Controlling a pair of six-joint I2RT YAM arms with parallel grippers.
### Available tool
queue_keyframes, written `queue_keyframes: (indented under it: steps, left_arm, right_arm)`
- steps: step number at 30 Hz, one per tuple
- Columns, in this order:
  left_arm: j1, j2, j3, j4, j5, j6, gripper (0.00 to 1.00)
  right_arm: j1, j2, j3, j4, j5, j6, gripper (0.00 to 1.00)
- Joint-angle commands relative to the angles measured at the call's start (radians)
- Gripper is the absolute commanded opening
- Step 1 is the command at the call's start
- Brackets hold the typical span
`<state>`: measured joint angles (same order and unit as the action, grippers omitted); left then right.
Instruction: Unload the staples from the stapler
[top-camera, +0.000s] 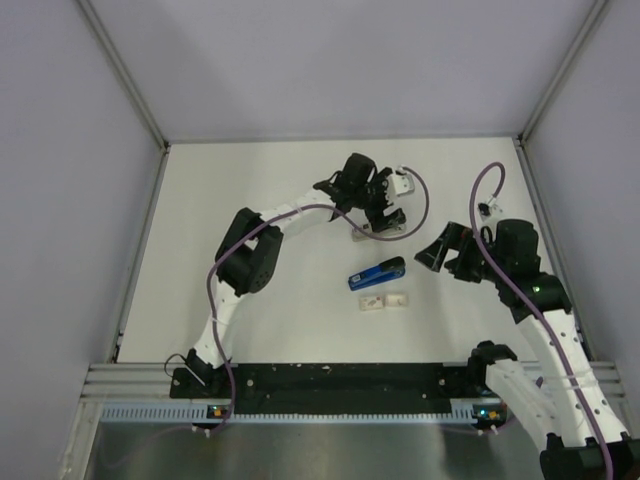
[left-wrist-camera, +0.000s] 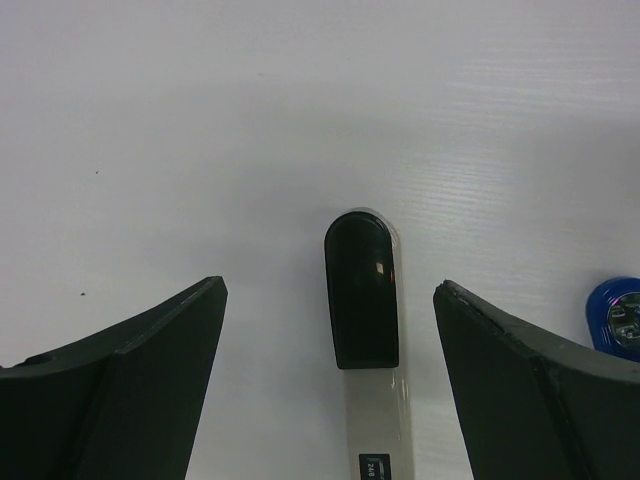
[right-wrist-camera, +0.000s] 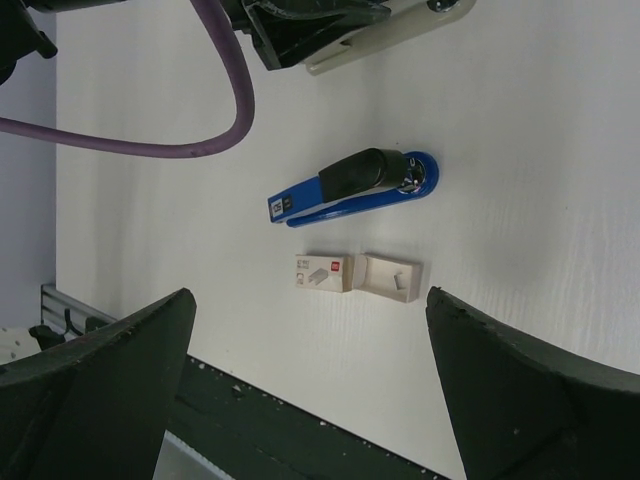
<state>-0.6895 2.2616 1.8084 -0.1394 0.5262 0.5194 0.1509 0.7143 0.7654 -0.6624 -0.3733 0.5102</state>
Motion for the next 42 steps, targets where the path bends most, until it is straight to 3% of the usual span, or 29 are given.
queue_keyframes:
  steps: [1,11,21,24,29,32,37,42]
  left_arm:
    - [-0.01,0.015,0.065,-0.106,-0.014,0.067,0.91]
    - [-0.012,0.064,0.144,-0.236,-0.04,0.111,0.89]
    - [-0.013,0.075,0.161,-0.247,-0.045,0.119,0.76]
    - [-0.016,0.078,0.164,-0.249,-0.043,0.117,0.64]
    - [-0.015,0.078,0.164,-0.253,-0.051,0.12,0.3]
    - [-0.018,0.073,0.163,-0.255,-0.058,0.119,0.01]
    - [-0.016,0.029,0.122,-0.214,-0.091,0.102,0.0]
    - [-0.013,-0.094,-0.033,-0.1,-0.118,0.057,0.0]
  right_arm:
    - [0.009,-0.006,-0.001,0.02,-0.022,0.007,0.98]
    - [0.009,-0.021,-0.015,0.02,-0.027,0.014,0.99]
    - [0.01,-0.026,-0.02,0.02,-0.029,0.017,0.98]
    - [0.01,-0.027,-0.021,0.02,-0.029,0.017,0.99]
    - [0.009,-0.032,-0.021,0.018,-0.029,0.022,0.98]
    - [0.009,-0.033,-0.025,0.018,-0.03,0.022,0.98]
    - [0.009,-0.03,-0.02,0.012,-0.027,0.014,0.98]
    - [0.01,0.008,0.015,0.003,-0.009,-0.022,0.98]
